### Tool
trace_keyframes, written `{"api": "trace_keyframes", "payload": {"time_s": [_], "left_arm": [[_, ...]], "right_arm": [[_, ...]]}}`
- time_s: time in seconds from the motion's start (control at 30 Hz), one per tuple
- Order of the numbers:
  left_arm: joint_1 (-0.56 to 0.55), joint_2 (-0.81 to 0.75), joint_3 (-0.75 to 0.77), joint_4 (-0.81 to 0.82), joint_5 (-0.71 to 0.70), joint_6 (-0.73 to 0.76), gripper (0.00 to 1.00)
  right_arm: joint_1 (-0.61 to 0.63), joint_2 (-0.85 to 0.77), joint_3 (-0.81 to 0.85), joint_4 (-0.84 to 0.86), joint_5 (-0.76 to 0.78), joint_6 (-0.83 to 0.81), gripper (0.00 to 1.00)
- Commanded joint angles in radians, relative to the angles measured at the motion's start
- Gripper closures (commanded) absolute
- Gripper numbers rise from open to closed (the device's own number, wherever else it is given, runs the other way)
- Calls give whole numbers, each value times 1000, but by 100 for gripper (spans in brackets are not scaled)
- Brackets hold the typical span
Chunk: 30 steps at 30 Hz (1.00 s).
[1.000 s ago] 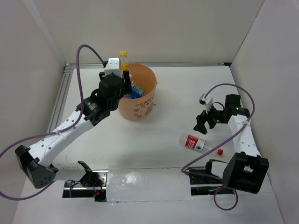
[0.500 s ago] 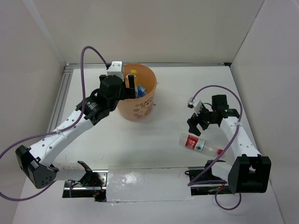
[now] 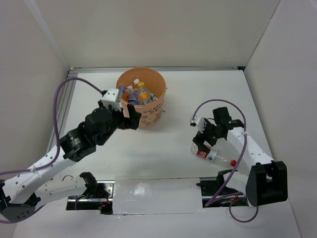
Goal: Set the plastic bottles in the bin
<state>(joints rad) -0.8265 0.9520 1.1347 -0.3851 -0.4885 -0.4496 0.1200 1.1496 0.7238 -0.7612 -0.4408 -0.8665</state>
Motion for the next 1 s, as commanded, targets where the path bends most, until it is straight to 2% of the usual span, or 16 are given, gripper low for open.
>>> {"api": "trace_keyframes", "payload": {"time_s": [0.0, 0.13, 0.2, 0.23, 0.27, 0.3, 0.33, 0.43, 0.47, 0.5, 0.6, 0.63, 0.7, 0.73, 0.83, 0.97], "left_arm": [[-68, -77, -143, -23, 34, -105, 0], [-161, -165, -333, -34, 30, -236, 0], [-203, -176, -371, -54, 19, -316, 0], [-261, -176, -419, -54, -4, -363, 0], [-261, -164, -420, -54, -13, -363, 0], [-276, -164, -434, -54, -13, -403, 0], [-308, -148, -452, -54, -24, -422, 0], [-367, -122, -463, -54, -54, -481, 0], [-379, -122, -463, -54, -65, -491, 0], [-390, -113, -463, -54, -65, -503, 0], [-404, -102, -483, -35, -52, -503, 0], [-404, -93, -504, -35, -51, -512, 0], [-413, -93, -523, -25, -32, -535, 0], [-413, -93, -544, -15, -32, -553, 0], [-413, -117, -578, -1, -22, -567, 0], [-422, -140, -610, 17, -13, -592, 0]], "right_arm": [[35, 15, -32, -7, 39, -40, 2], [73, 51, -96, 20, 102, -65, 9], [82, 52, -121, 40, 123, -86, 13], [83, 52, -133, 40, 145, -97, 20], [83, 52, -133, 51, 145, -106, 20], [83, 64, -133, 51, 145, -106, 25], [83, 76, -120, 33, 145, -117, 37], [83, 88, -66, -36, 94, -137, 58], [83, 88, -38, -59, 80, -137, 72], [83, 88, 0, -85, 67, -146, 79], [83, 97, 245, -180, -15, -131, 90], [92, 119, 413, -193, -62, -120, 90], [104, 163, 601, -216, -111, -67, 90], [130, 214, 781, -202, -155, -21, 86], [167, 283, 1059, -117, -222, 59, 86], [259, 421, 1270, 110, -249, 152, 86]]}}
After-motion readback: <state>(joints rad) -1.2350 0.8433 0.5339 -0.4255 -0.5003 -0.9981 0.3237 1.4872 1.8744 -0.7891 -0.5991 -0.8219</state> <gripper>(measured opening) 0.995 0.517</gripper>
